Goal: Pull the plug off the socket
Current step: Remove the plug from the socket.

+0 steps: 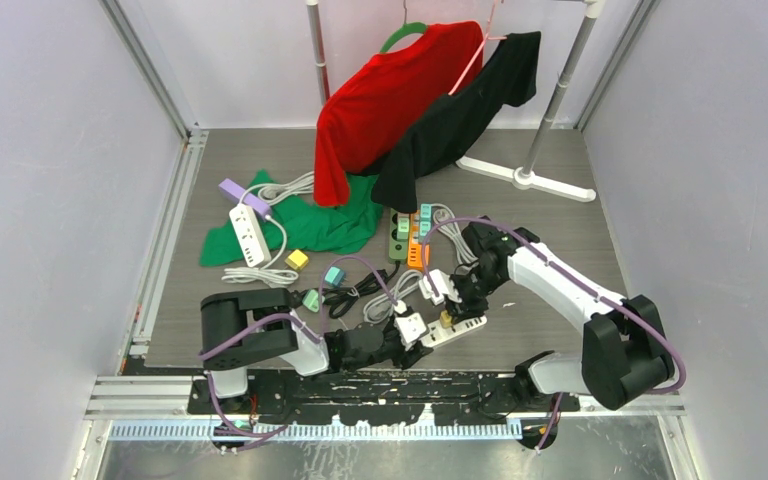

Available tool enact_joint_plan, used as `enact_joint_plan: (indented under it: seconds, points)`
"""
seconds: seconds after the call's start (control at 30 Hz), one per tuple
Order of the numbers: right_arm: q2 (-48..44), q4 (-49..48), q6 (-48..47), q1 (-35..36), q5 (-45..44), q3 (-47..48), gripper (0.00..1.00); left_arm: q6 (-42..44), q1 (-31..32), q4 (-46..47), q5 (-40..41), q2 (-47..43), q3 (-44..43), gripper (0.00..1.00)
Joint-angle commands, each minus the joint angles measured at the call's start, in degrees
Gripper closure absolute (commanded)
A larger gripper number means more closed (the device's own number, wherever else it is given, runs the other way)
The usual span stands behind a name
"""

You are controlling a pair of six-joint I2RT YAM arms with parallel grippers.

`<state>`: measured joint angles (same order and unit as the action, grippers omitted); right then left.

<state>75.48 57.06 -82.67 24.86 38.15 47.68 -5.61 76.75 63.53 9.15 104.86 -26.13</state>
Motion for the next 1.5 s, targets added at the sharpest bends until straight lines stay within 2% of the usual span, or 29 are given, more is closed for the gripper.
enact_joint_plan:
  seconds: [0.0, 0.13, 0.27, 0.47, 0.57, 0.67, 0.87, 1.0, 1.1, 1.27, 1.47]
  points:
    - [0.80, -0.09, -1.11, 1.80, 6.33, -0.26, 0.98, 0.35, -0.32, -1.38, -0.60, -1.33, -0.87, 1.00]
    - [1.24, -1.36, 0.31, 1.86, 6.06, 0.03, 0.99, -0.66, -0.99, -1.28, -0.75, -1.58, -0.08, 1.00]
    - [0.93, -2.15, 3.74, 1.21, 1.15, 1.45, 0.99, -2.55, -2.22, 0.61, -1.27, -1.79, 2.28, 1.00]
    - [2.95, 3.76, -2.62, 0.01, -3.62, 1.17, 0.99, -3.34, -2.91, 1.83, -1.73, -2.07, 3.99, 1.00]
    - [5.47, 9.62, -8.13, 0.08, -0.58, 2.82, 0.99, -3.26, -3.04, 1.52, -1.84, -2.27, 3.94, 1.00]
    - [5.25, 10.80, -9.68, 1.07, 5.31, 2.97, 0.99, -2.81, -3.07, 0.39, -1.97, -2.40, 3.49, 1.00]
    - [5.04, 3.91, -1.07, 3.52, 7.75, 2.83, 0.99, -2.28, -3.10, -3.05, -2.75, -2.75, 1.86, 1.00]
    - [3.70, -4.34, 8.29, 3.48, 2.94, 2.12, 0.99, -2.35, -3.05, -3.37, -2.72, -2.78, 2.02, 1.00]
    - [2.82, -5.31, 10.54, 3.18, -3.03, 2.69, 0.99, -2.47, -3.10, -3.29, -2.52, -2.73, 2.44, 1.00]
    - [2.41, 1.77, 0.76, 1.30, -6.75, 1.72, 0.98, -2.66, -3.25, -2.72, -2.38, -2.66, 3.14, 1.00]
    - [4.01, 10.57, -11.77, 1.38, 3.42, 2.15, 0.99, -2.70, -3.45, -2.78, -2.46, -2.79, 3.08, 1.00]
